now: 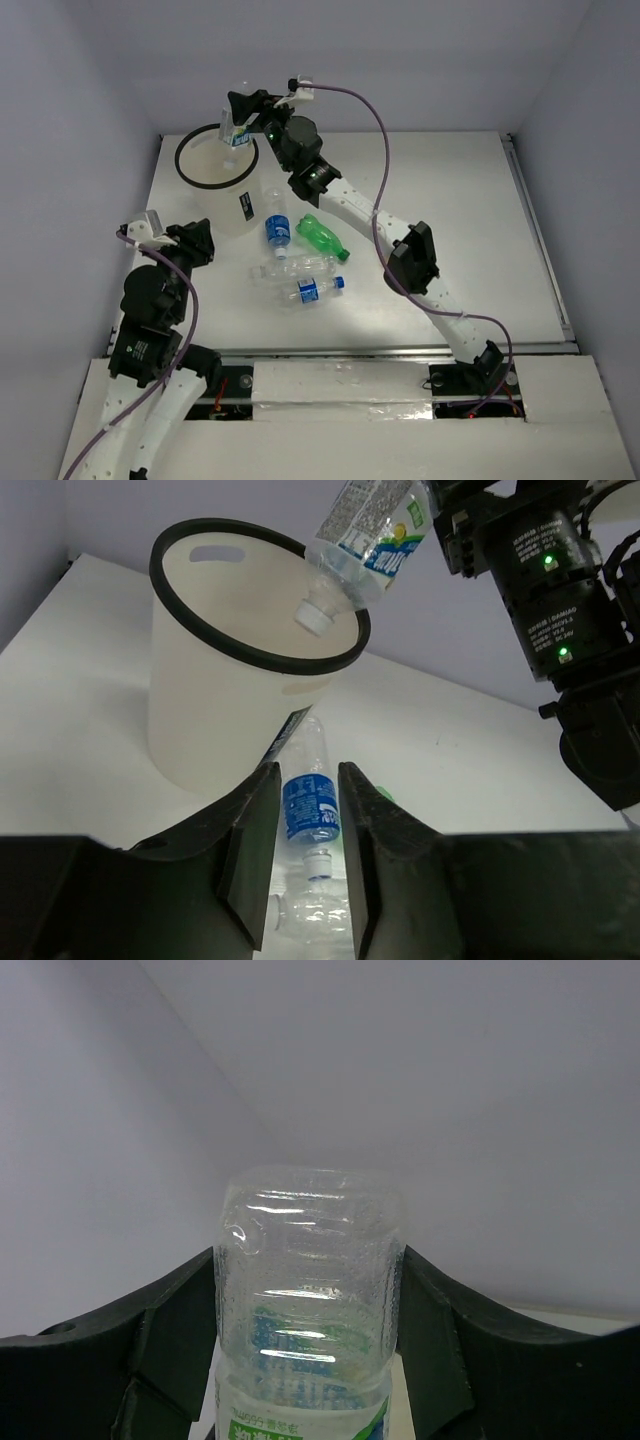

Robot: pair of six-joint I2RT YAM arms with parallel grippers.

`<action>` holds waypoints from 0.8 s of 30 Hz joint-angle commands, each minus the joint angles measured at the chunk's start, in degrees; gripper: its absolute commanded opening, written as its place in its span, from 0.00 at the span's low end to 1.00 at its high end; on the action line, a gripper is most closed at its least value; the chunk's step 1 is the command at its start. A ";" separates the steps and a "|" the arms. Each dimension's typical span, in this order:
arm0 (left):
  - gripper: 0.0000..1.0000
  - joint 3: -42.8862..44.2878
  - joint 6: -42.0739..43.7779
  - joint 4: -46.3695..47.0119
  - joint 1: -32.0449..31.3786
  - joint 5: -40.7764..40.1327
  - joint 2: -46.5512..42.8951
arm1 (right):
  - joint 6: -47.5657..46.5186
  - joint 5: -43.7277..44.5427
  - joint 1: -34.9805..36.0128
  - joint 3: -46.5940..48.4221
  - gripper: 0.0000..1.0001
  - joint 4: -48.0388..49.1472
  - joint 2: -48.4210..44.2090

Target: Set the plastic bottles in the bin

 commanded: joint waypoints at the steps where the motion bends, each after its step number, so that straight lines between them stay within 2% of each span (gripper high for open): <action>1: 0.29 -0.23 0.32 3.20 0.97 2.49 1.57 | -6.41 0.92 0.70 -0.42 0.65 7.28 -2.36; 3: 0.33 -0.32 0.41 3.47 1.49 3.98 2.62 | -6.94 -1.01 0.70 -1.92 0.77 7.46 -3.24; 6: 0.39 -0.40 0.50 3.82 2.03 6.62 4.38 | -7.04 -3.12 0.70 -4.47 0.88 7.11 -4.91; 8: 0.44 -0.41 0.59 3.91 2.64 7.42 5.18 | -6.95 -4.96 0.70 -5.26 0.90 6.32 -5.35; 12: 0.50 -0.76 0.85 4.35 3.70 8.65 6.41 | -7.21 -6.46 0.70 -8.50 0.90 5.34 -7.54; 17: 0.54 -0.76 0.59 5.31 4.31 13.56 10.97 | -9.14 -6.47 0.70 -22.56 0.87 10.78 -21.68; 19: 0.54 -0.41 -0.20 5.49 4.31 15.50 14.22 | -10.80 -6.11 0.70 -30.55 0.78 11.32 -26.95; 20: 0.50 -0.14 -0.55 5.32 4.31 16.03 15.36 | -11.16 -5.59 0.70 -33.89 0.71 12.11 -32.89; 21: 0.47 0.55 -1.17 5.31 4.31 17.95 17.29 | -11.52 -5.32 0.70 -37.57 0.46 12.72 -36.00; 22: 0.43 0.91 -1.43 5.05 3.62 17.71 18.44 | -11.61 -5.23 0.70 -44.66 0.37 13.08 -38.99; 24: 0.40 2.40 -3.18 4.61 1.77 16.39 22.03 | -11.52 -5.06 0.70 -51.38 0.26 12.65 -47.16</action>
